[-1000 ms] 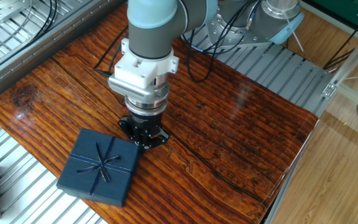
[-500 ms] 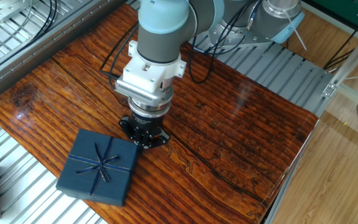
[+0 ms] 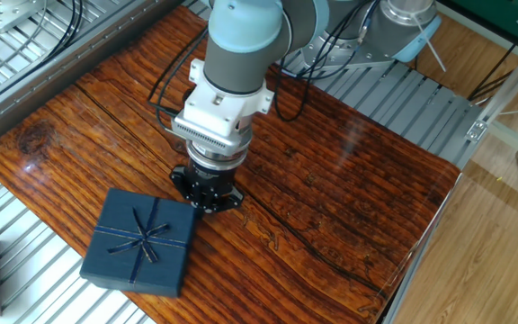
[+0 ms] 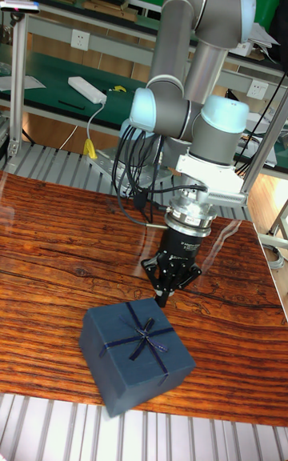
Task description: Slide the outer casing onto the gift box
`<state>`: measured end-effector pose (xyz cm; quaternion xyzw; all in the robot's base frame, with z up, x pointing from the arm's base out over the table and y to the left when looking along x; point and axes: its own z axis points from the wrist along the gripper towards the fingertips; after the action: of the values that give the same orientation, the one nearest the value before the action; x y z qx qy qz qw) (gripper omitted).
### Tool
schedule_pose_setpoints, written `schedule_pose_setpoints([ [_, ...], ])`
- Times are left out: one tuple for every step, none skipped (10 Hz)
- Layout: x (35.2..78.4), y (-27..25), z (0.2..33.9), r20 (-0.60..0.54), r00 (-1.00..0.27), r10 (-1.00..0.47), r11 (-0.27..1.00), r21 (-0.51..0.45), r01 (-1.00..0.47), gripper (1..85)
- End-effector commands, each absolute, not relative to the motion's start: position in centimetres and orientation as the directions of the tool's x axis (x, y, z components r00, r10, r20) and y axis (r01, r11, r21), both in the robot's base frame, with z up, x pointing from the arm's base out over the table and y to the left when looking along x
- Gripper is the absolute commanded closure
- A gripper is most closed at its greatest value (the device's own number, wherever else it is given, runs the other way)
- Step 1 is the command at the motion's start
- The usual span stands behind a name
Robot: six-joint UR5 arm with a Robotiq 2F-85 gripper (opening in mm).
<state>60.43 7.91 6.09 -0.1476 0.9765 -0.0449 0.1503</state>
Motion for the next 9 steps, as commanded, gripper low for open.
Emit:
schedule_pose_setpoints([
  [60.4,7.5,6.1,-0.277,-0.909,-0.310,0.948,-0.155,-0.276,84.7],
  [60.5,7.2,6.1,-0.273,-0.905,-0.325,0.942,-0.182,-0.283,84.7],
  [60.5,6.9,6.1,-0.271,-0.901,-0.339,0.934,-0.210,-0.289,84.7],
  [60.6,6.6,6.1,-0.269,-0.897,-0.352,0.928,-0.229,-0.295,84.7],
  [60.6,6.4,6.2,-0.266,-0.895,-0.357,0.925,-0.238,-0.298,84.7],
  [60.6,6.2,6.3,-0.262,-0.893,-0.367,0.919,-0.250,-0.305,84.7],
  [60.6,5.9,6.4,-0.259,-0.891,-0.373,0.915,-0.261,-0.307,84.7],
  [60.5,5.8,6.4,-0.255,-0.892,-0.374,0.914,-0.265,-0.307,84.7],
  [60.4,5.7,6.3,-0.251,-0.893,-0.373,0.913,-0.269,-0.306,84.7],
])
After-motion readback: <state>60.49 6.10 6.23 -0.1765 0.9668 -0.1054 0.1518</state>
